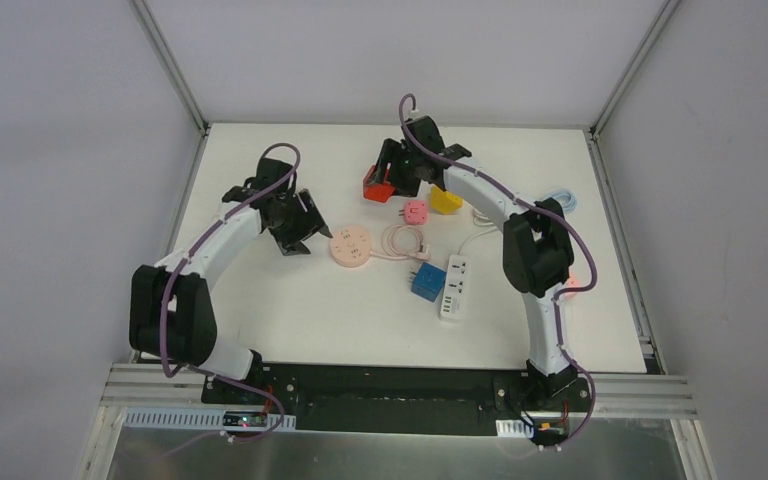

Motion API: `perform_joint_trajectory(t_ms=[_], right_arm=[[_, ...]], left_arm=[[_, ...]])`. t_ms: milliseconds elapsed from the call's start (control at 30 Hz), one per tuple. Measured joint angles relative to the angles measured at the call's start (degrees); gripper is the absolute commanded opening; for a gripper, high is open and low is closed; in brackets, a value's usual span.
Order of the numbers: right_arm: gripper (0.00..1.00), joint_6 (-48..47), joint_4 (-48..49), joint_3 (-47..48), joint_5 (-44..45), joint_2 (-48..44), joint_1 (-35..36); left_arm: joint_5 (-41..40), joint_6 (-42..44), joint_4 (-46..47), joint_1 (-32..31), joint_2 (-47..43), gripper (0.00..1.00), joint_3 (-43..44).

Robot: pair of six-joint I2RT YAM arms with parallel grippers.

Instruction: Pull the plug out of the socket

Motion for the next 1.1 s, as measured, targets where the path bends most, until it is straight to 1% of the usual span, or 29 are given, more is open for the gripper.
perform_joint_trajectory(t_ms=[100,167,233,333,400,500,700,833,967,1100], right_arm=[[0.43,1.5,0.2,0.6,-2.4,2.7,-0.2],[0.49,2.2,0.2,0.9,-3.7,4.2,-0.2],[0.65,2.8,0.2,1.0,-4.5,5.4,-0.3],[0.82,3.3,0.2,1.0,-4.9,6.4,-0.3],[0.89,3.4,0.2,1.0,-4.8,6.6,-0.4],[0.99,3.0,0.2,1.8,-4.0,6.6,-0.5],[1.0,1.0,-0.6,4.8,-0.9,6.5,-0.5],[1.0,-1.5,-2.5,4.9,2.7,5.1,-0.8],[1.0,-4.8,-5.0,4.7,7.7,1.1,-1.8],[0.99,-8.0,-6.6,0.7,14.5,-7.8,-3.9]], left_arm=[[-2.1,1.2,-1.6,0.0,-4.3,0.69,0.3],[-3.7,2.0,-2.7,0.0,-7.2,0.73,0.3],[-5.2,2.7,-3.7,0.0,-9.7,0.78,0.3],[-7.7,4.0,-4.5,0.0,-13.8,0.91,0.3],[-9.2,4.8,-5.2,0.0,-16.7,0.97,0.4],[-11.8,5.7,-6.1,0.0,-20.3,0.99,0.6],[-15.6,7.1,-6.9,0.0,-23.5,0.99,1.4],[-17.2,7.6,-7.0,0.4,-24.5,0.99,1.9],[-18.2,8.5,-6.8,0.8,-25.9,0.99,1.9],[-18.2,9.1,-6.5,1.2,-27.8,0.99,1.9]])
